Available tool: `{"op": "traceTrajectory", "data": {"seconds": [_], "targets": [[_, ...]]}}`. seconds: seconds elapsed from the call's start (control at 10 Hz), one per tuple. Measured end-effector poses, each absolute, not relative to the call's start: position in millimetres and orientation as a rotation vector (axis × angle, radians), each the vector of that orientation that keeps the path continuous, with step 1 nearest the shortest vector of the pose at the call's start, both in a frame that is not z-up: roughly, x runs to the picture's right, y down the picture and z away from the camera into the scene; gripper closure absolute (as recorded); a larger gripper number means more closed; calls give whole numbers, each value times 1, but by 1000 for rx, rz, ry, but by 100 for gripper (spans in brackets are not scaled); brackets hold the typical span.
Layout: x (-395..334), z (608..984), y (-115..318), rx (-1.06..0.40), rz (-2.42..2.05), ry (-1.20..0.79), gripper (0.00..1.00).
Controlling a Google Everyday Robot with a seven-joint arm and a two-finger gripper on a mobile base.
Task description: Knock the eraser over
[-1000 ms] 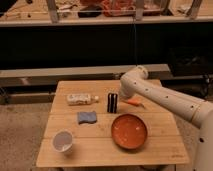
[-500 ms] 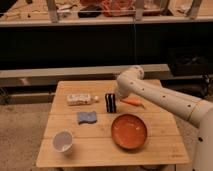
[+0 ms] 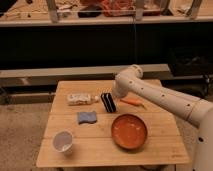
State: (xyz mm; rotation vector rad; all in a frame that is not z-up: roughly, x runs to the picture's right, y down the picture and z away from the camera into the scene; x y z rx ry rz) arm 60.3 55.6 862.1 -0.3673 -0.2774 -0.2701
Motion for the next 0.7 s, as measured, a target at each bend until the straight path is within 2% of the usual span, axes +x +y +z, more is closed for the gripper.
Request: {"op": "traceTrajectory", "data": {"seconds": [0.7], "targets": [[49, 855, 51, -351, -305, -338, 100]]}}
